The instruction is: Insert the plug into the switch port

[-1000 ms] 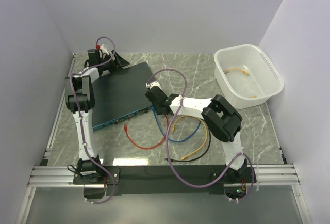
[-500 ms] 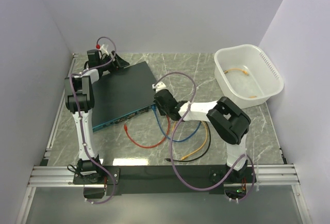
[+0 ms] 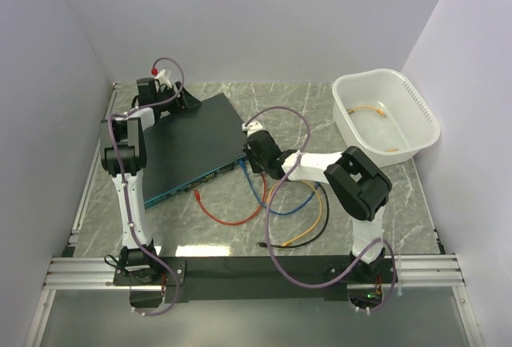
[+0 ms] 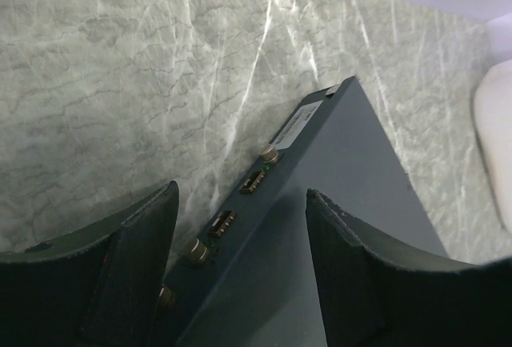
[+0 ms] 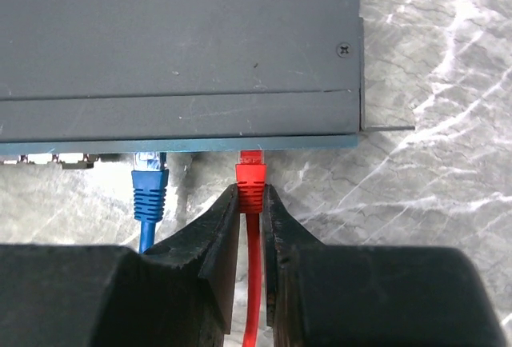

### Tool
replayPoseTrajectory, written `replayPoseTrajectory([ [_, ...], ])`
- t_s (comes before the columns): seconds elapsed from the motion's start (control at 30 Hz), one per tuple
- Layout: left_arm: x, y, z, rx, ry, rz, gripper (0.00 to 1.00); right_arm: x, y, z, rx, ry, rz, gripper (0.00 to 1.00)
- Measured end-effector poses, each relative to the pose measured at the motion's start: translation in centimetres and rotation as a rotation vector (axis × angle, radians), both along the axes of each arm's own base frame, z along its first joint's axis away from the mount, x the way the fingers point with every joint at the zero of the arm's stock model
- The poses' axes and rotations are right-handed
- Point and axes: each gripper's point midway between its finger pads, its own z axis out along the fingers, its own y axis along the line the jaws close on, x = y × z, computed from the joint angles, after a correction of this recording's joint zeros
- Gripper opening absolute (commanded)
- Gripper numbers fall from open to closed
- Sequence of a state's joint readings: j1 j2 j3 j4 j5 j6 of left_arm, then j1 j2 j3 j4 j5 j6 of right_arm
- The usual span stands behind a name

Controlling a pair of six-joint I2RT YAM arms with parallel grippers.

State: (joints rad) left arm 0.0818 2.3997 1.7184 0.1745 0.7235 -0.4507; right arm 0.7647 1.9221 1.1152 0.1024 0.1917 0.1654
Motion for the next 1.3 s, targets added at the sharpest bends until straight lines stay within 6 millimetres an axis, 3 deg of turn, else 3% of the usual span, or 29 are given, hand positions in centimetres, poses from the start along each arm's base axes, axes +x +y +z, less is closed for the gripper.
replayPoseTrajectory([
  [0.53, 0.1, -0.1, -0.3, 0.052, -0.007, -0.037, 0.58, 1.1, 0.3, -0.4, 0.096, 0.216, 0.08, 0.0],
  [0.93, 0.1, -0.4, -0.4, 0.06, 0.004, -0.079, 0.64, 1.0, 0.6, -0.2, 0.075, 0.246, 0.128, 0.01],
  [1.07, 0.1, -0.4, -0.4, 0.061, 0.002, -0.079, 0.71, 1.1, 0.6, -0.5, 0.068, 0.254, 0.138, 0.12],
  [1.2, 0.4, -0.5, -0.4, 0.087, -0.01, -0.073, 0.72, 1.5, 0.8, -0.4, 0.075, 0.237, 0.14, 0.32],
  [1.3, 0.6, -0.4, -0.4, 0.085, -0.003, -0.056, 0.72, 2.9, 1.6, 0.4, 0.118, 0.167, 0.135, 0.41],
])
